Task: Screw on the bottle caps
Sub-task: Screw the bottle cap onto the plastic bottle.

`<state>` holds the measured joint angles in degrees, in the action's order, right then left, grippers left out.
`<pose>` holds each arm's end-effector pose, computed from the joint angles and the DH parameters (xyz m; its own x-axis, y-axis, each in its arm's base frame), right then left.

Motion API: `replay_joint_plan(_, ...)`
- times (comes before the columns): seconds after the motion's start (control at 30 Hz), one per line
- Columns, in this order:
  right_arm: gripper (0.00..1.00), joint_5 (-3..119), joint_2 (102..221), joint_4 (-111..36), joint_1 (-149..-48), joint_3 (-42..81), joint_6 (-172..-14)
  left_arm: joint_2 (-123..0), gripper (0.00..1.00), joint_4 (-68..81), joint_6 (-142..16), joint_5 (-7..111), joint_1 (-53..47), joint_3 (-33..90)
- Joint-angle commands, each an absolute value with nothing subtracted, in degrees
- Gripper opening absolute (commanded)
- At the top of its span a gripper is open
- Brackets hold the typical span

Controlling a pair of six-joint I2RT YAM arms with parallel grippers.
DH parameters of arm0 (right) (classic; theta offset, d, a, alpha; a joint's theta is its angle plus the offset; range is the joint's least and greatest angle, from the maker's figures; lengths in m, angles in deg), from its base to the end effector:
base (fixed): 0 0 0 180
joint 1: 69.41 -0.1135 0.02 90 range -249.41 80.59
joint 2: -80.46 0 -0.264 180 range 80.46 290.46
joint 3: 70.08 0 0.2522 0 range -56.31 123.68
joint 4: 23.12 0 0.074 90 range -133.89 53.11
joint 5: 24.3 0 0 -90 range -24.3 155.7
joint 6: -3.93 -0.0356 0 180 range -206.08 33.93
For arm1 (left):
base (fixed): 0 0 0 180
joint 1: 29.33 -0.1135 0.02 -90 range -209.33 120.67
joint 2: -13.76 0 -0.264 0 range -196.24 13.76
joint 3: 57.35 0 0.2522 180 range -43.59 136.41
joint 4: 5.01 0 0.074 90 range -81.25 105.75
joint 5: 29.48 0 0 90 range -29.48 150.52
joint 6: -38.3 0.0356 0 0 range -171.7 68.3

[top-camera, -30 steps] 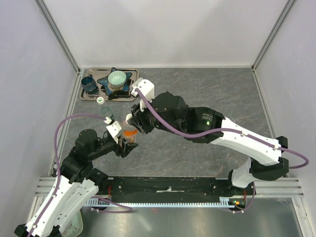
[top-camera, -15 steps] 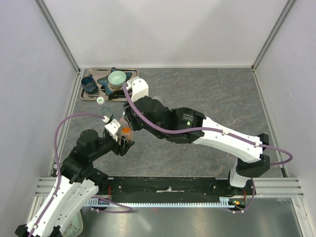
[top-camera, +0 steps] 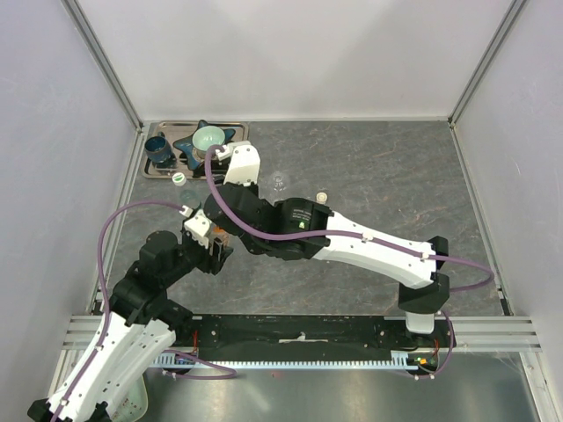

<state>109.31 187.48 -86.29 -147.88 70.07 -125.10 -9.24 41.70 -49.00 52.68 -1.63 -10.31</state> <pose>0.1030 0.3820 0.4538 -0.4493 0.0785 -0.8899 -0.3954 0.8758 0.2769 0.0935 -0.0546 0.2773 -0.3139 0.2175 -0.9242 0.5874 0.8093 -0.0090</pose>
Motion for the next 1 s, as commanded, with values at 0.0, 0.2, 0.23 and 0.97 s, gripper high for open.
replay_joint_plan(0.0,0.17,101.55,193.31,-93.22,-152.02,71.56,-129.32,-9.44,0.02,26.68,-51.17,53.4,-1.82,-8.43)
replay_joint_plan(0.2,0.34,102.96,192.87,-92.09,-152.29,71.92,-127.13,-8.3,0.02,26.68,-51.17,52.35,-1.82,-8.96)
replay_joint_plan(0.23,0.36,102.87,192.61,-91.82,-152.2,72.27,-126.77,-8.3,0.02,26.76,-52.65,52.0,-1.82,-8.96)
replay_joint_plan(0.97,0.69,66.03,160.28,-72.14,-150.97,49.16,-97.53,-8.47,0.03,24.05,-54.69,18.17,-1.82,-7.99)
